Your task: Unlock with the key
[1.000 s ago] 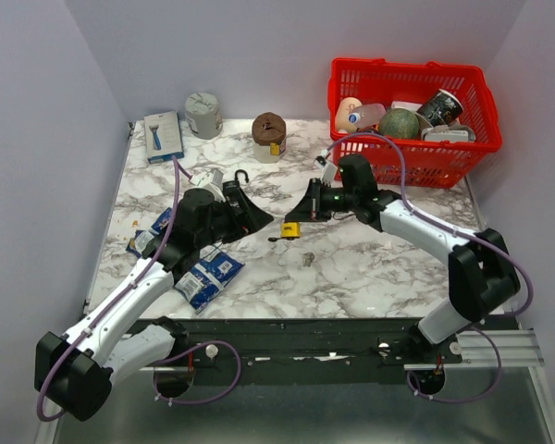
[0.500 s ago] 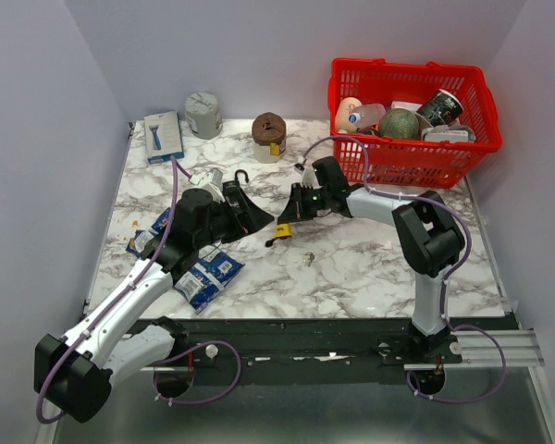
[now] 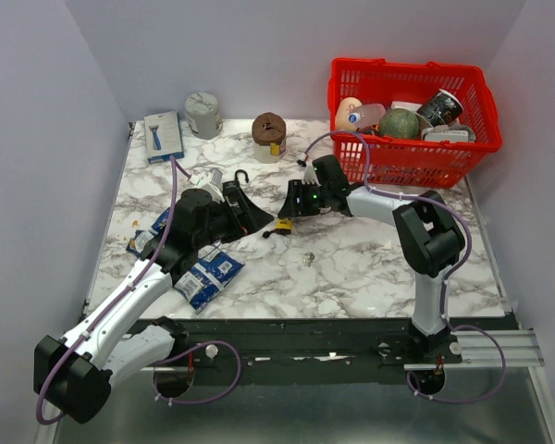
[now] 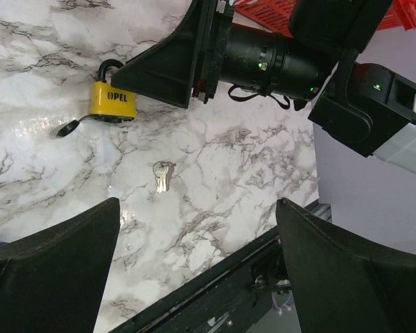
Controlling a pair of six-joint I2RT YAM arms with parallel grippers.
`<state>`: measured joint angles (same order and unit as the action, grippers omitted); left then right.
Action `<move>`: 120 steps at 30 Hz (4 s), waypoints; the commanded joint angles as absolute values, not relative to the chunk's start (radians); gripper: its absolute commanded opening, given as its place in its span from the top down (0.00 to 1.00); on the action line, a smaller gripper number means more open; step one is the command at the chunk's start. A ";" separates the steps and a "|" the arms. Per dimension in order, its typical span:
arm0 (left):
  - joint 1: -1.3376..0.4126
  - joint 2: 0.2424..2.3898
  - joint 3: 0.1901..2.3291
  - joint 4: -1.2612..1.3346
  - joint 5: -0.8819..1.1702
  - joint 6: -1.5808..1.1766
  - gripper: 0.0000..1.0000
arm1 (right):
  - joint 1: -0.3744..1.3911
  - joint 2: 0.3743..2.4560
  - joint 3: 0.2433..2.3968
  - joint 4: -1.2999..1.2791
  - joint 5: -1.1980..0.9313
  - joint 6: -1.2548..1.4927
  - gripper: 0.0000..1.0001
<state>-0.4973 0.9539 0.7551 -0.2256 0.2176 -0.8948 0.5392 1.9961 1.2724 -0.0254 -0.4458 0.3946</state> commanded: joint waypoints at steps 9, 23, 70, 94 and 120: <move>-0.491 0.960 0.764 -0.227 0.262 -0.862 0.01 | 0.537 1.737 1.121 -0.121 -0.334 0.241 0.22; -0.489 0.953 0.712 -0.138 0.282 -0.908 0.01 | 0.584 1.641 1.034 -0.405 -0.311 0.137 0.37; -0.489 1.002 0.747 0.079 0.465 -0.873 0.01 | 0.687 1.533 1.218 -0.431 -0.472 0.371 0.99; -0.512 1.025 0.647 0.526 0.644 -0.965 0.10 | 0.606 1.414 1.401 -0.451 -0.712 0.712 0.99; -0.548 1.039 0.670 0.403 0.627 -0.923 0.47 | 0.555 1.381 1.361 -0.434 -0.712 0.747 0.99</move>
<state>-0.5446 1.0679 0.6544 0.4122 0.6434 -0.9512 0.5617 1.4094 1.3731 -0.4316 -0.6800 0.7338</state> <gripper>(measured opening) 0.573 0.011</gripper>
